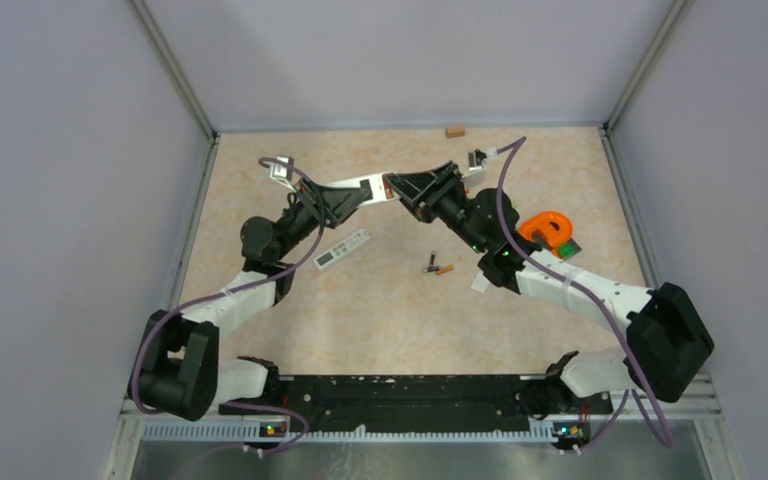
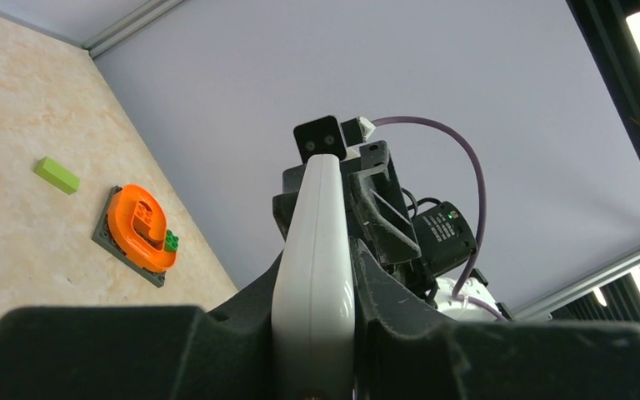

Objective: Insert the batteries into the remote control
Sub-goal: Load the battery into the remote control.

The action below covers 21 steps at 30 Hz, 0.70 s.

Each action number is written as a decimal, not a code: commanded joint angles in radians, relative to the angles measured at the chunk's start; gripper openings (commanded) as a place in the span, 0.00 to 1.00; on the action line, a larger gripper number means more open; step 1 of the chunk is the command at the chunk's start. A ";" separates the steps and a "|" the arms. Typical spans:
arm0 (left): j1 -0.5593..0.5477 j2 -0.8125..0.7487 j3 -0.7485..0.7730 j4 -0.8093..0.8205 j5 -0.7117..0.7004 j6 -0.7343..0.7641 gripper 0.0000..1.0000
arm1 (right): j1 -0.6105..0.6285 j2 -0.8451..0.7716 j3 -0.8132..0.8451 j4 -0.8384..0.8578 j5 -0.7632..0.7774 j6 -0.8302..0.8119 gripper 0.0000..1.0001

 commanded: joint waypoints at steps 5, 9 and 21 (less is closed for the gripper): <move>0.003 -0.001 0.042 0.105 0.027 -0.012 0.00 | -0.006 0.021 0.051 0.046 -0.023 -0.027 0.24; 0.003 -0.001 0.045 0.108 0.027 -0.013 0.00 | -0.006 0.026 0.051 0.031 -0.023 -0.025 0.17; 0.003 0.000 0.035 0.103 0.008 0.010 0.00 | -0.033 -0.082 0.020 -0.059 0.014 -0.130 0.53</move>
